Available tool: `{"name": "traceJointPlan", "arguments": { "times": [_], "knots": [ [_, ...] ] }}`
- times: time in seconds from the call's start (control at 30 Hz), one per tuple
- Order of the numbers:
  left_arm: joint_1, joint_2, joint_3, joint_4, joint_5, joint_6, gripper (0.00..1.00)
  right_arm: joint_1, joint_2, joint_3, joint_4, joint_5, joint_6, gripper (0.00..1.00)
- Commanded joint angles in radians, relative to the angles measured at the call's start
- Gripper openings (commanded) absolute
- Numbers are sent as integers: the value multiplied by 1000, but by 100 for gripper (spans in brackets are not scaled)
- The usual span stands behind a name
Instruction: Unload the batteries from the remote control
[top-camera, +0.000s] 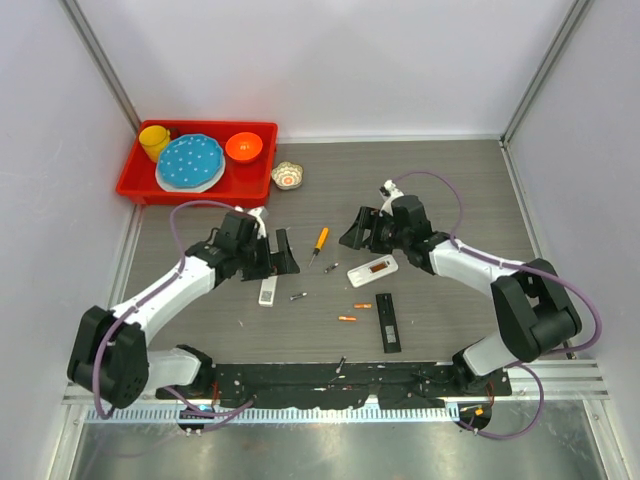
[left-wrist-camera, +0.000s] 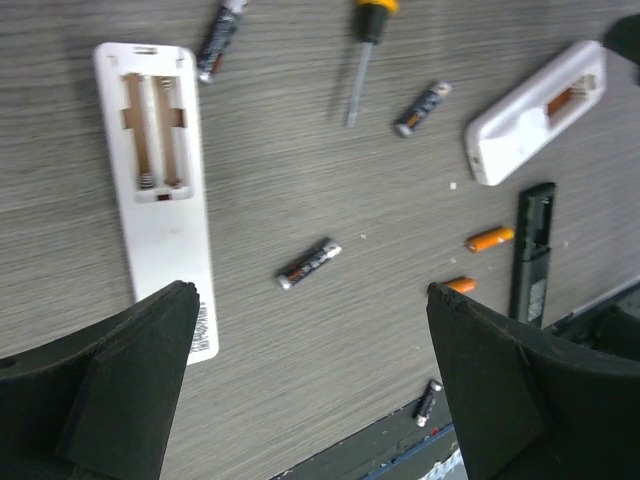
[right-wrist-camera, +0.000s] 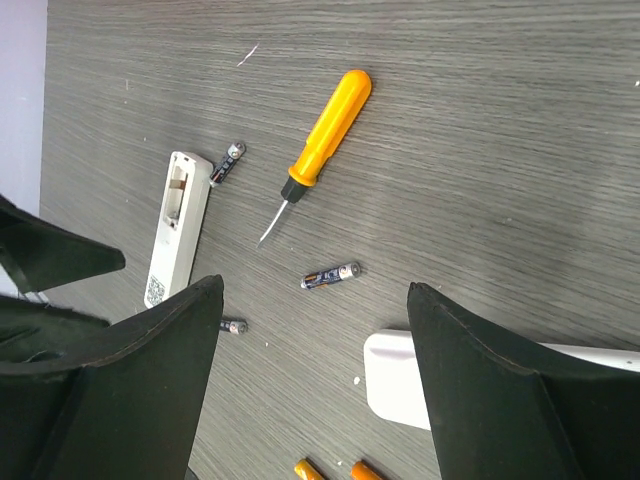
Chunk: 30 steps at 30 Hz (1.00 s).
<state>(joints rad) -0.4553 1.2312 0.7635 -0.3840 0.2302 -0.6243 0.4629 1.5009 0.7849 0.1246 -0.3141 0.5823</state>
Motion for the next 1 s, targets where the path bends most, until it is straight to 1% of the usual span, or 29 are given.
{"name": "traceJointPlan", "arguments": {
  "times": [0.0,0.1,0.13,0.2,0.23,0.27,0.33,0.4,0.43,0.57,0.6,0.73,0.97],
  "knots": [
    [47,56,69,-100,-29,21,100,5,-60,10,-17,20,-36,80],
    [93,70,89,-139,-45,26,100,-4,-79,20,-49,46,-41,79],
    [127,65,89,-145,-46,26,100,-9,-88,31,-63,55,-47,80],
    [164,44,91,-153,-46,23,100,-15,-102,40,-101,72,-62,80],
    [200,34,92,-157,-49,24,99,-17,-106,51,-115,84,-77,80],
    [219,22,95,-165,-54,24,100,-21,-123,56,-156,111,-87,79],
    [265,-13,103,-174,-81,29,100,-27,-142,66,-195,136,-107,80],
    [285,-44,123,-200,-120,34,100,-33,-169,79,-224,182,-131,80],
    [293,-53,132,-211,-162,38,100,-36,-180,83,-252,196,-140,80],
    [294,-97,187,-262,-253,69,100,-43,-257,103,-309,297,-174,80],
    [294,-110,206,-263,-259,86,100,-43,-271,105,-316,346,-180,80],
    [294,-189,224,-231,-259,124,100,-44,-367,105,-336,437,-203,79],
    [296,-314,206,-144,-256,158,100,-46,-533,82,-318,563,-271,80]
  ]
}}
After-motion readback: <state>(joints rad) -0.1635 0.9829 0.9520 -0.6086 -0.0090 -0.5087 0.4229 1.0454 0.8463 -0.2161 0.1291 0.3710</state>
